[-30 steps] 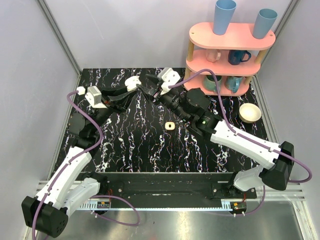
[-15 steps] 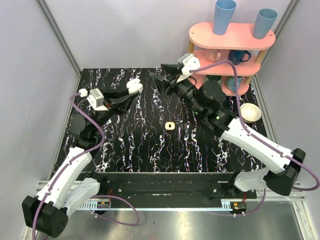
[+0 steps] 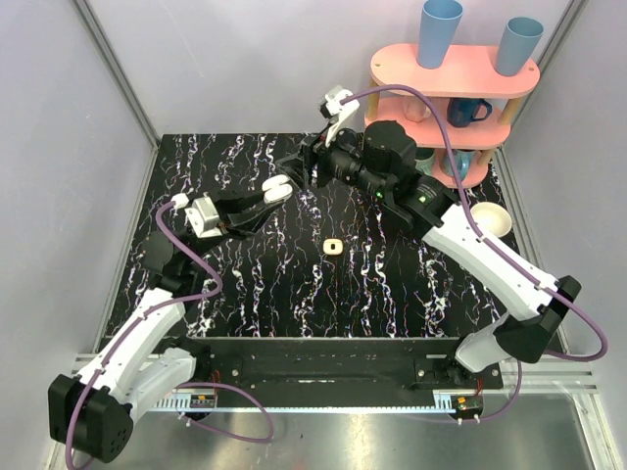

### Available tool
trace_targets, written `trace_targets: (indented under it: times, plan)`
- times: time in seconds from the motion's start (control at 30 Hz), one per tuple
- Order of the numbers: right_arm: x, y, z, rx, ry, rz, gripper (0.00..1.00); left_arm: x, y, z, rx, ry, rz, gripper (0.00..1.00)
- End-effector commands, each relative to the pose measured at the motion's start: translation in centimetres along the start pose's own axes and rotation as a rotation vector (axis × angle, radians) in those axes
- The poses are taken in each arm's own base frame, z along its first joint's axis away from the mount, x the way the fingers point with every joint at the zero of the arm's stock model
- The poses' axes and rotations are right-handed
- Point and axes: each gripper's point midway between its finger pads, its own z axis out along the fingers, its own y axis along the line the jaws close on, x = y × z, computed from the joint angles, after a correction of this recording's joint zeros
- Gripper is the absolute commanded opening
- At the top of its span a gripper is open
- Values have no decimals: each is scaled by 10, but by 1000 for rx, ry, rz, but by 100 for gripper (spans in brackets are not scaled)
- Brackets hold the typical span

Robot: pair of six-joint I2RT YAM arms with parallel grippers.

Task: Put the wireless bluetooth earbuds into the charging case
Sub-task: Close the charging case with the earbuds.

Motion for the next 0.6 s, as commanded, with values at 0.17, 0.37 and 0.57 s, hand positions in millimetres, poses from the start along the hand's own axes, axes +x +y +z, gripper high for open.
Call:
trace_targets:
  times: [0.17,0.37,0.57]
  plan:
    - [18,9,2,-44,71,60,63,-20,-11,5,81,-71,108,0]
    - [24,10,0,-51,84,63,63,-22,-8,5,55,-78,109,0]
    - [25,6,-5,-28,77,63,62,-23,0,7,17,-79,90,0]
